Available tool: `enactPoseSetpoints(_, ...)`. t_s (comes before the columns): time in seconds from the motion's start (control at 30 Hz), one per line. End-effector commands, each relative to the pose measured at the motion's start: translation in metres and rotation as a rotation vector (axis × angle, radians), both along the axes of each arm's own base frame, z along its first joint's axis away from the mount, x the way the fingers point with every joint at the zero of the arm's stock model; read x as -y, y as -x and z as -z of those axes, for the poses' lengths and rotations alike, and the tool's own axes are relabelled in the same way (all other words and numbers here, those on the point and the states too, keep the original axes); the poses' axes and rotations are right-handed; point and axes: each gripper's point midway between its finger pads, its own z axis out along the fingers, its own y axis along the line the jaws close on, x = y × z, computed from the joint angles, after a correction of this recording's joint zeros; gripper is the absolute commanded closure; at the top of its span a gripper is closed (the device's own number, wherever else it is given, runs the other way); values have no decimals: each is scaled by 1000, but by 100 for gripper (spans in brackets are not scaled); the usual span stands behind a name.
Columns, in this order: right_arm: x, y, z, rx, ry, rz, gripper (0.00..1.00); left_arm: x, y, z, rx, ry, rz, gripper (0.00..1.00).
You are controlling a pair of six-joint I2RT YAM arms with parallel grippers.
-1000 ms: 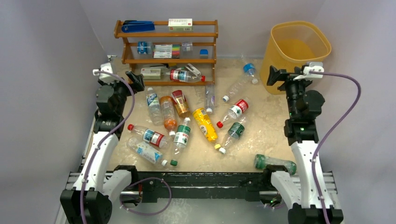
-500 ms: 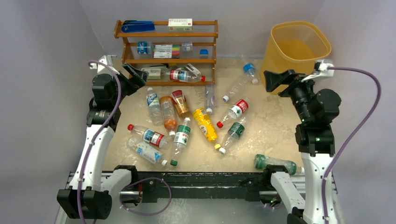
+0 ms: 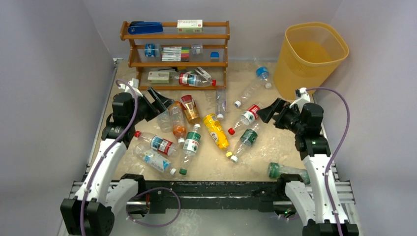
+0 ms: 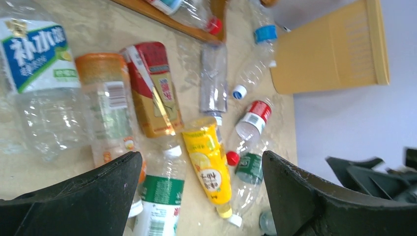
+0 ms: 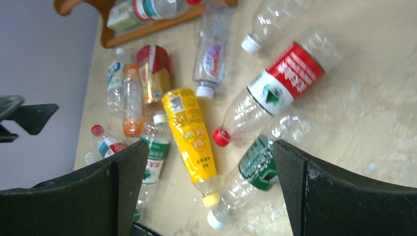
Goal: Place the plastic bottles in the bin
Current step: Pick up the plastic bottle at the center of the board.
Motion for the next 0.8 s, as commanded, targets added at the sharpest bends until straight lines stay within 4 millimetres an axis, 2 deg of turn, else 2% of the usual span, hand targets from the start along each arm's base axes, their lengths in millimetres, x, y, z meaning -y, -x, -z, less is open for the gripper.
enactPoseSetpoints(0.0, -8, 14, 32, -94, -92, 7, 1, 24, 24, -27, 115, 106, 90, 8)
enactPoseSetpoints(0.1, -13, 25, 57, -142, -157, 18, 2, 42, 33, -14, 91, 176, 166, 8)
enactPoseSetpoints(0.2, -15, 33, 82, -202, -194, 34, 4, 47, 37, 19, -12, 103, 174, 8)
enactPoseSetpoints(0.27, -15, 36, 99, -240, -200, 44, 6, 47, 41, 33, -57, 44, 176, 8)
enactPoseSetpoints(0.4, -17, 39, 128, -299, -219, 52, 9, 56, 45, 38, -48, 50, 169, 8)
enactPoseSetpoints(0.53, -16, 38, 148, -346, -219, 64, 14, 74, 49, 49, -66, 53, 194, 8)
enactPoseSetpoints(0.67, -13, 36, 158, -371, -209, 81, 15, 86, 57, 69, -114, -20, 229, 8)
enactPoseSetpoints(0.77, -13, 34, 162, -381, -205, 83, 14, 90, 62, 76, -116, -17, 214, 8)
